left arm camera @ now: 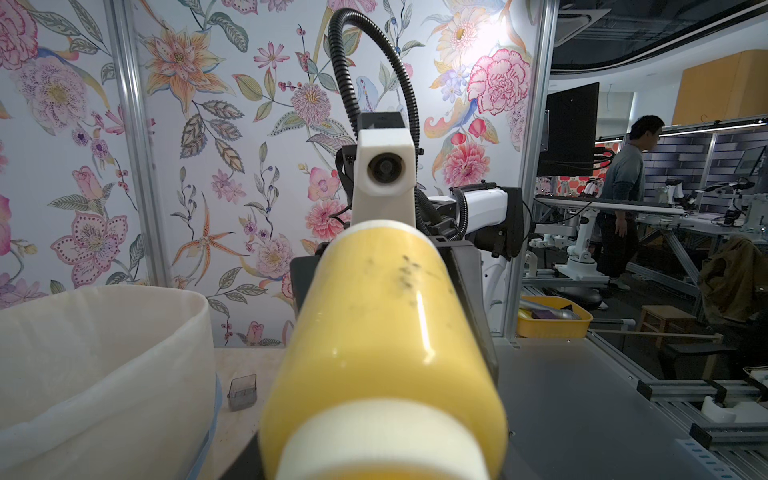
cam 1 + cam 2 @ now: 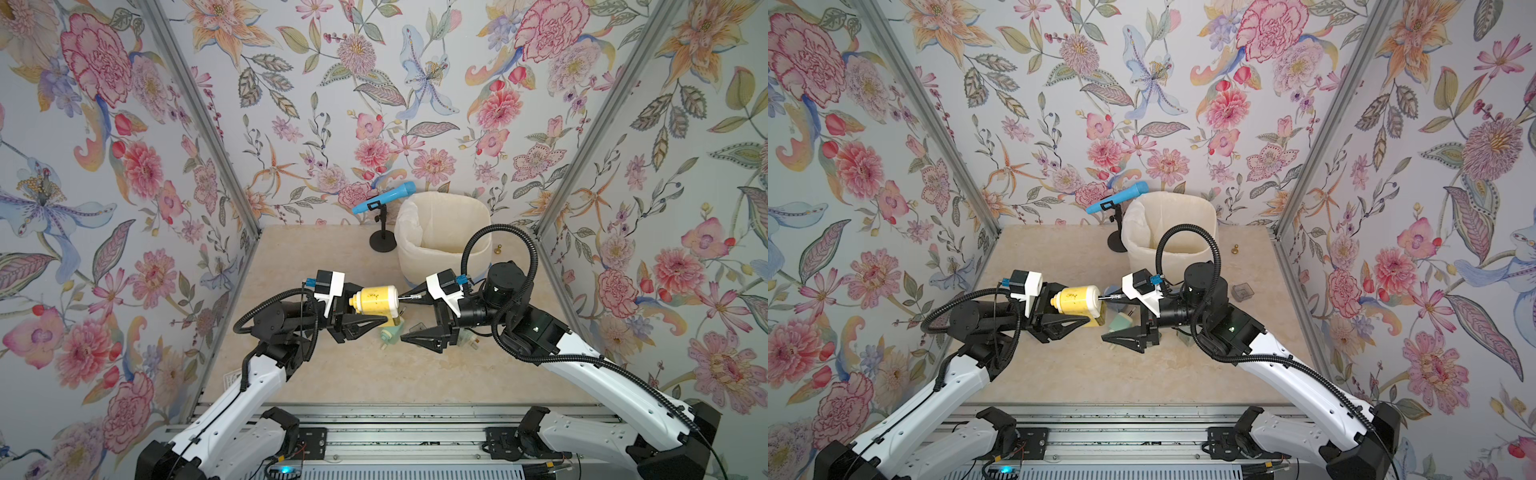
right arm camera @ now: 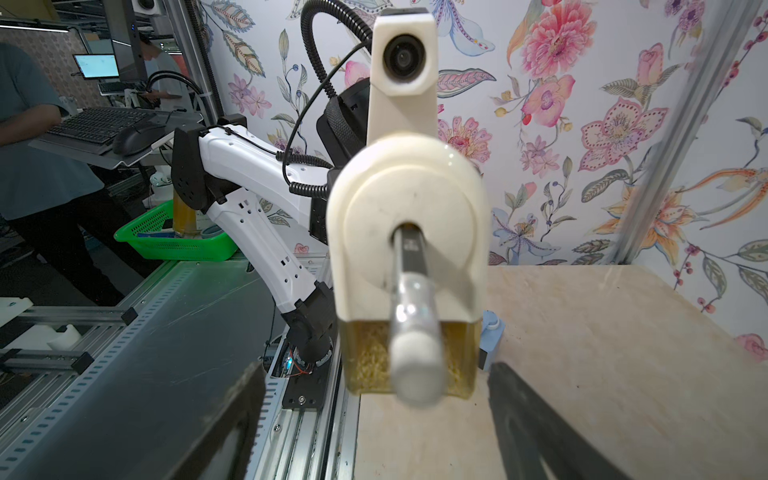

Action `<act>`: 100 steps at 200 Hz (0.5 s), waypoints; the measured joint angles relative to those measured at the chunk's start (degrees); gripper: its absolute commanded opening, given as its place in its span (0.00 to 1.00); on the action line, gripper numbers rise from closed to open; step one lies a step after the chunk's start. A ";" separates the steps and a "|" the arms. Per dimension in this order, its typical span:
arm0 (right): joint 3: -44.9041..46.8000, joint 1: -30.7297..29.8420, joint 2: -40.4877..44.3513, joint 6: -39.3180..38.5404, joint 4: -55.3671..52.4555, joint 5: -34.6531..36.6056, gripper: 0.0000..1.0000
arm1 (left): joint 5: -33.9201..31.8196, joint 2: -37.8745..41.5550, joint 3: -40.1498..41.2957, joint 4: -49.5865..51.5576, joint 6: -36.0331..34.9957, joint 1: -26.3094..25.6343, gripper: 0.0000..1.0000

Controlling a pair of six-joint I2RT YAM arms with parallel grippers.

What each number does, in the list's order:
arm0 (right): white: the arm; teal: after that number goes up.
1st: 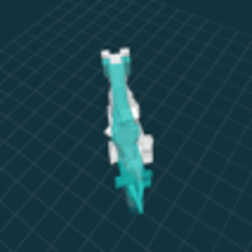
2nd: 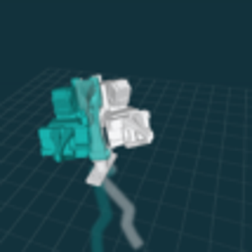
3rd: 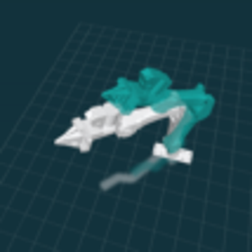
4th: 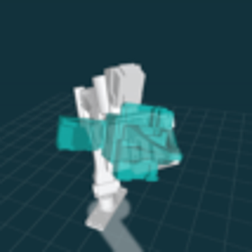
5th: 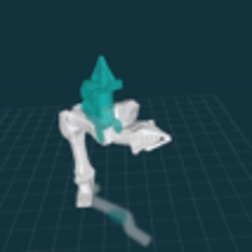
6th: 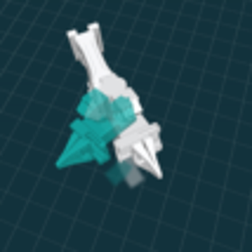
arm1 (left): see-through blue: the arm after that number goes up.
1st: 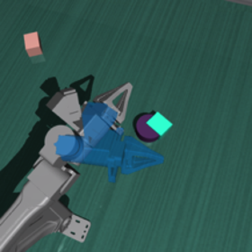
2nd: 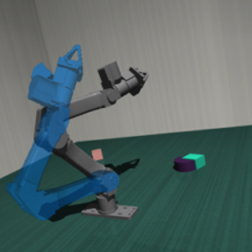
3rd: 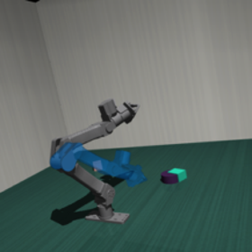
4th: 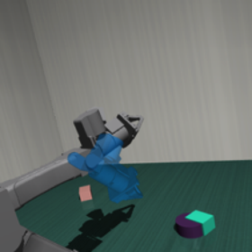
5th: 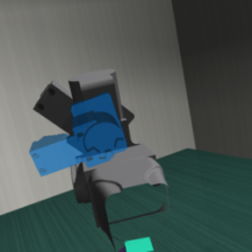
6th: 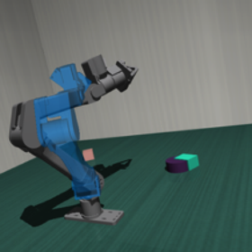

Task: Take out the pencil sharpener tray and clean the shavings
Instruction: Open the container of the pencil sharpener.

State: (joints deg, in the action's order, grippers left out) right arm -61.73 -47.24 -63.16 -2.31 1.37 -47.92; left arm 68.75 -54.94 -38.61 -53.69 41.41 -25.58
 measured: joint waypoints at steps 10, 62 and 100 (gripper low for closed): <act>-0.07 -0.57 -0.02 -0.15 -0.02 0.90 0.85 | 0.04 -0.11 0.00 0.00 -0.02 0.00 0.16; -0.74 -2.80 -0.85 -1.31 -0.46 6.67 0.73 | -0.15 -0.15 0.00 1.14 -1.09 0.00 0.16; -0.96 -3.04 -0.83 -1.57 -0.55 9.55 0.69 | -0.17 -0.15 0.00 2.47 -2.03 -0.07 0.16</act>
State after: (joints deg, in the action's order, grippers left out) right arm -62.70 -50.28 -63.99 -3.88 0.82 -38.37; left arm 68.58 -55.09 -38.61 -51.22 39.38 -25.65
